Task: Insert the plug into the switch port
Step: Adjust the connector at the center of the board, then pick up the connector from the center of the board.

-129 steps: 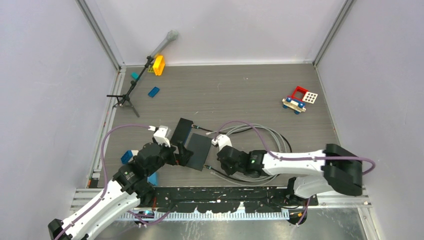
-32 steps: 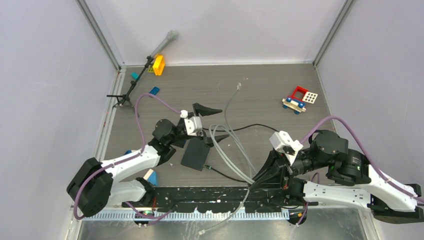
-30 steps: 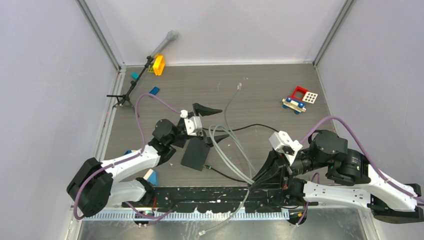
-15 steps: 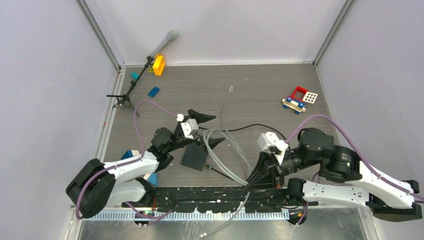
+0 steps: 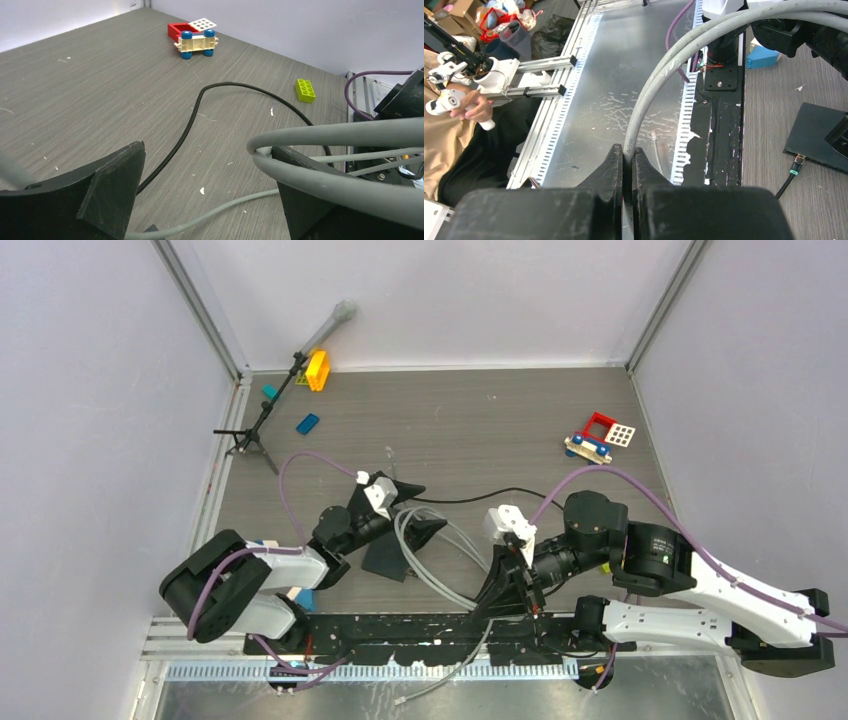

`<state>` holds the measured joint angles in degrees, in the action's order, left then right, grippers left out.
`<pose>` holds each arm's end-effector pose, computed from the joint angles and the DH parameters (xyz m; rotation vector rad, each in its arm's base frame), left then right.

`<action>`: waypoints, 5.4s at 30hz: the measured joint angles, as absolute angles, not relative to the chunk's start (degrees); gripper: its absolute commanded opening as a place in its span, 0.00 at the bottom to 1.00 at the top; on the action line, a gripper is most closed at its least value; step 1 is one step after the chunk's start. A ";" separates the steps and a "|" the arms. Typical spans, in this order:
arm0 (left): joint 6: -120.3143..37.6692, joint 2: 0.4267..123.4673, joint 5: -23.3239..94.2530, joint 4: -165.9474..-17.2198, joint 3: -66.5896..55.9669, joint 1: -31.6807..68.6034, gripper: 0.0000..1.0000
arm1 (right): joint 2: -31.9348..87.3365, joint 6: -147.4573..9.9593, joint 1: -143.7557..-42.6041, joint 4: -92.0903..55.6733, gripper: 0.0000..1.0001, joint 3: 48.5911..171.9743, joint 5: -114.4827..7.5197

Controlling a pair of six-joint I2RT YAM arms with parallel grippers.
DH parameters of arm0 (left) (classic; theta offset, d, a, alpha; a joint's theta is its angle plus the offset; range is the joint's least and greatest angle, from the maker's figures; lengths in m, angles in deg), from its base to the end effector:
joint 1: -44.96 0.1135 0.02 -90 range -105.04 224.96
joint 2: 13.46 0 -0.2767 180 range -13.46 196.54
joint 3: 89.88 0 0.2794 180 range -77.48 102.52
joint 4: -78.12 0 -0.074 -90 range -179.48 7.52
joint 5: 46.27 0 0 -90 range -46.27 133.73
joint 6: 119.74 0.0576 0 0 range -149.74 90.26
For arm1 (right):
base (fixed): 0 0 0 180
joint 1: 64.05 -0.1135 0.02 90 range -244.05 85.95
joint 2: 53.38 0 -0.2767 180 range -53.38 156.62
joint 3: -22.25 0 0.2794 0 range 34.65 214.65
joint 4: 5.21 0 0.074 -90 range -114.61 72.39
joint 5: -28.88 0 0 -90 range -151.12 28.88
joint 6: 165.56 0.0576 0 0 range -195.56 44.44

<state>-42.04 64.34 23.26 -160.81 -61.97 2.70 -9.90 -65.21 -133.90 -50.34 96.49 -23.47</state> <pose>0.1847 -0.1951 0.1904 0.6820 1.3429 -1.0278 0.0273 0.1766 0.4171 -1.4556 1.4776 1.5253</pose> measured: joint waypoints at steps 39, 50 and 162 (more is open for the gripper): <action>-50.10 33.11 17.62 -120.00 -47.29 -0.84 0.00 | -17.09 -62.11 -134.05 -53.49 0.62 103.49 -67.25; -59.70 36.45 46.82 -79.98 -24.40 -5.95 0.00 | -8.82 -66.20 -134.01 -61.88 0.66 110.59 -89.04; -70.74 29.26 62.64 -59.15 -42.17 7.18 0.97 | 35.87 -47.47 -128.91 -32.33 0.44 86.42 -66.58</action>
